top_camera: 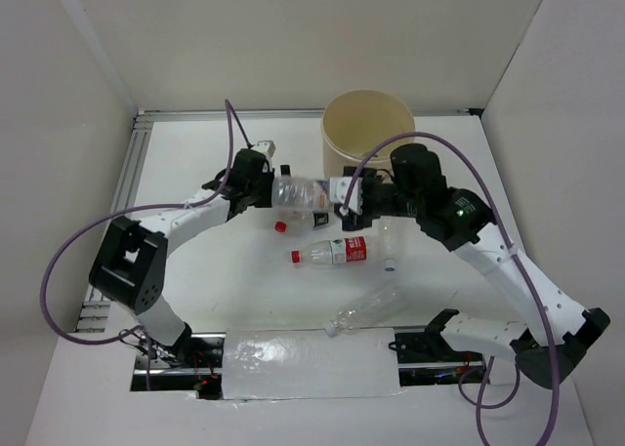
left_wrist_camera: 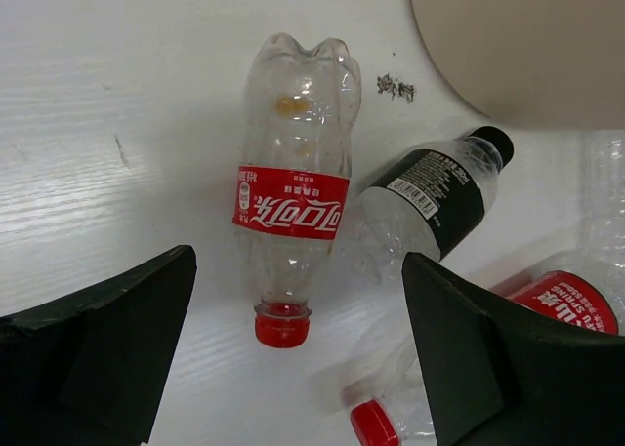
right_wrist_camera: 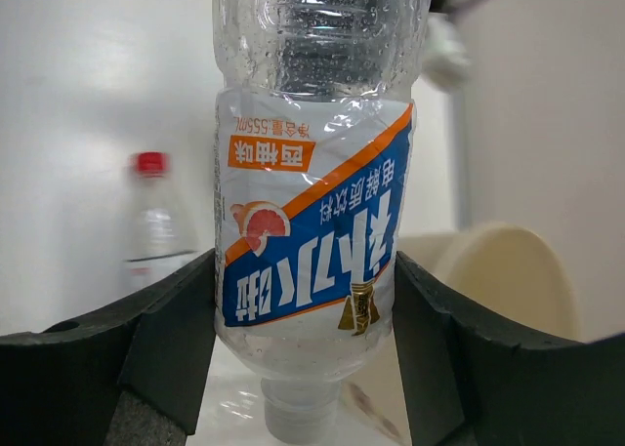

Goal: Put the plastic bottles in the bin

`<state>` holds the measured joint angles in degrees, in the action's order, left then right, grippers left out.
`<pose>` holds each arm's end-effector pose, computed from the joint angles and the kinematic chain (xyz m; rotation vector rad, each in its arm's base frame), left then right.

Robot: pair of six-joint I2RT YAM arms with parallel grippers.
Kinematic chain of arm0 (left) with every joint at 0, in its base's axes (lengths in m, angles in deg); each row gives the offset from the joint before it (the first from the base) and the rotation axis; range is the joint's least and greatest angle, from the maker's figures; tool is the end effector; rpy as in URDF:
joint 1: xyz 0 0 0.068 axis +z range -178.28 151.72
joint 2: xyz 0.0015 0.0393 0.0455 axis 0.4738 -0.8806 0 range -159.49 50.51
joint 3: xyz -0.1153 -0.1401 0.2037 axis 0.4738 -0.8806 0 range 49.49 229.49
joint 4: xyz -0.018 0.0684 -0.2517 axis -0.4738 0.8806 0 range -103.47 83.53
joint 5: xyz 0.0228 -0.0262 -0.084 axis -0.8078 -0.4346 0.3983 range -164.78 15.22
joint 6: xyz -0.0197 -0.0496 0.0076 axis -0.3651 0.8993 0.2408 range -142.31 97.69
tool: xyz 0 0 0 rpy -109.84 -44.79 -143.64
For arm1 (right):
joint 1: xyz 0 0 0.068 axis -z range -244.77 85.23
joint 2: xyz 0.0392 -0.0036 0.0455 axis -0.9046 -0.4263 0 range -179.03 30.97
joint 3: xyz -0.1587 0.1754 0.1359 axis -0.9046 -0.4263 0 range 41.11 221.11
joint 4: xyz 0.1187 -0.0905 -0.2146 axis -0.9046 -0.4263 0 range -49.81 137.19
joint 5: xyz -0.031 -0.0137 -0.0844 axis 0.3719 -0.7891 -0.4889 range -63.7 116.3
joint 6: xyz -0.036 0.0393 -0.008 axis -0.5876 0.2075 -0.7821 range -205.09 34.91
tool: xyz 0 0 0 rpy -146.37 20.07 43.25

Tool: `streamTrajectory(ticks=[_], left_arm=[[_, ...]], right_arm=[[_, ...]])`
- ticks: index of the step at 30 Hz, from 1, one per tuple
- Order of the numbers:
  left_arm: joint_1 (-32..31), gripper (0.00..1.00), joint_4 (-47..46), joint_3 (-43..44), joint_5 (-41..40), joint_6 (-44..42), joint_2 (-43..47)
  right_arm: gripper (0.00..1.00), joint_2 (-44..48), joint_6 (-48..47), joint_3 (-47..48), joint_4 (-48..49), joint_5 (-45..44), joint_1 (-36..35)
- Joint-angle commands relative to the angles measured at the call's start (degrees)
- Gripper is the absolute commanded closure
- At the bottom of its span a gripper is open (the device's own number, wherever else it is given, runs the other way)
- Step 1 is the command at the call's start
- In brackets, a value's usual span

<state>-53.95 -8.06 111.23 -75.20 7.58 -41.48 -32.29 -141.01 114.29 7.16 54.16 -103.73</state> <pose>0.3246 -0.1557 0.2419 -0.0870 2.2431 -0.5297 0.1633 0.1535 0.3977 -1.6873 1.1565 0.3246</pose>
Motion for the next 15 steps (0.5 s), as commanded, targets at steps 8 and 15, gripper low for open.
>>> streamTrajectory(ticks=[8, 15], left_arm=[[0.5, 0.00, -3.7, 8.6, 4.9, -1.6, -12.6], [0.5, 0.09, -2.7, 9.1, 4.4, -1.6, -16.1]], right_arm=[[0.82, -13.7, 12.6, 14.8, 21.5, -15.0, 22.2], [0.46, -22.7, 13.7, 19.4, 16.6, -7.5, 26.9]])
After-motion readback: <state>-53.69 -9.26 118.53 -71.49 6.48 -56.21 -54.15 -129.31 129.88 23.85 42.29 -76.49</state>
